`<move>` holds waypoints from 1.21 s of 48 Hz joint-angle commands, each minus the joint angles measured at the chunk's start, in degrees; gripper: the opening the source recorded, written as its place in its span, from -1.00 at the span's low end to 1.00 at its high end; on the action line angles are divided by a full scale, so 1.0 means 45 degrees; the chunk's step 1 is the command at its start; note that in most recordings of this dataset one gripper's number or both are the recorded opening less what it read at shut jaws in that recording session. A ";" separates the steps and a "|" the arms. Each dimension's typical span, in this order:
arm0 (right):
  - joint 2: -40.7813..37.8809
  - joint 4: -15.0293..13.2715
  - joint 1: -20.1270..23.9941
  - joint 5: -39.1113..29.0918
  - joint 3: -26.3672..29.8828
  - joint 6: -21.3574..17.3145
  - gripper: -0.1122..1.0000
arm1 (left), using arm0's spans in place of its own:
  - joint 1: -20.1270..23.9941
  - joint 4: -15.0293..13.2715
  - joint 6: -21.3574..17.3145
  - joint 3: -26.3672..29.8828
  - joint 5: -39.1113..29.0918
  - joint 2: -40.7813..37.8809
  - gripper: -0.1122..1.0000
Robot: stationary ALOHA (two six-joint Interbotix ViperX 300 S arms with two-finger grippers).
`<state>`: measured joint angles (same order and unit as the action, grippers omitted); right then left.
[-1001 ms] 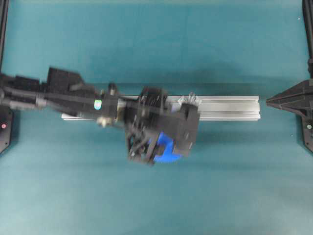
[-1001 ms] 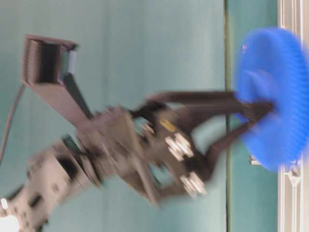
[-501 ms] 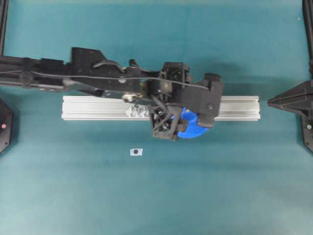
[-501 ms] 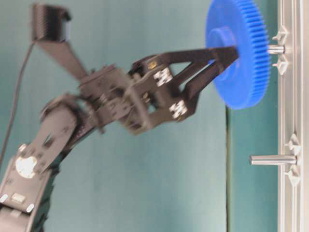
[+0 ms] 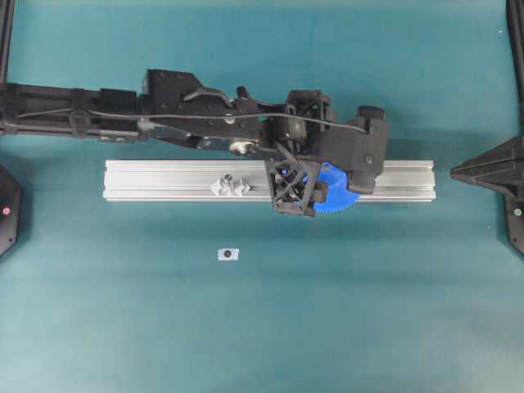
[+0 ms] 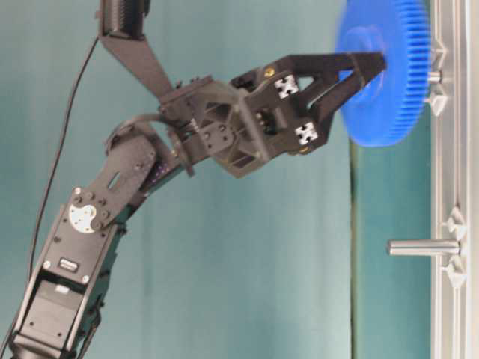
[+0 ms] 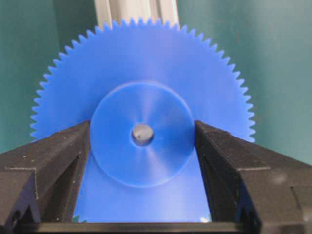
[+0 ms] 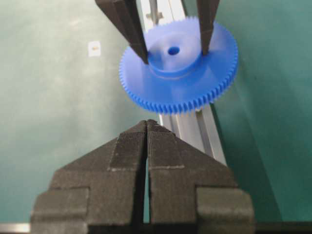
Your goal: Find the location of the shaft and insert the large gear.
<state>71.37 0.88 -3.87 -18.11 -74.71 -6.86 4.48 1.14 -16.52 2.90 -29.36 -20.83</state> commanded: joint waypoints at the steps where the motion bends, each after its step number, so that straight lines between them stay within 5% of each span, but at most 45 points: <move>1: -0.0078 0.0000 -0.0039 0.0117 0.0117 -0.0176 -0.81 | 0.0098 0.0039 0.0020 0.0293 0.0000 0.0137 0.49; 44: 0.0078 0.0000 -0.0312 0.0332 0.0078 -0.0176 -0.81 | 0.0645 0.0039 -0.0020 0.0098 -0.3164 0.0508 0.49; 58: 0.0078 0.0000 -0.0332 0.0332 0.0039 -0.0176 -0.81 | 0.0645 0.0039 0.0000 0.0020 -0.3008 0.0547 0.49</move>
<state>72.16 0.88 -5.19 -17.14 -75.06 -7.12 6.86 1.14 -16.61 2.46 -43.33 -20.04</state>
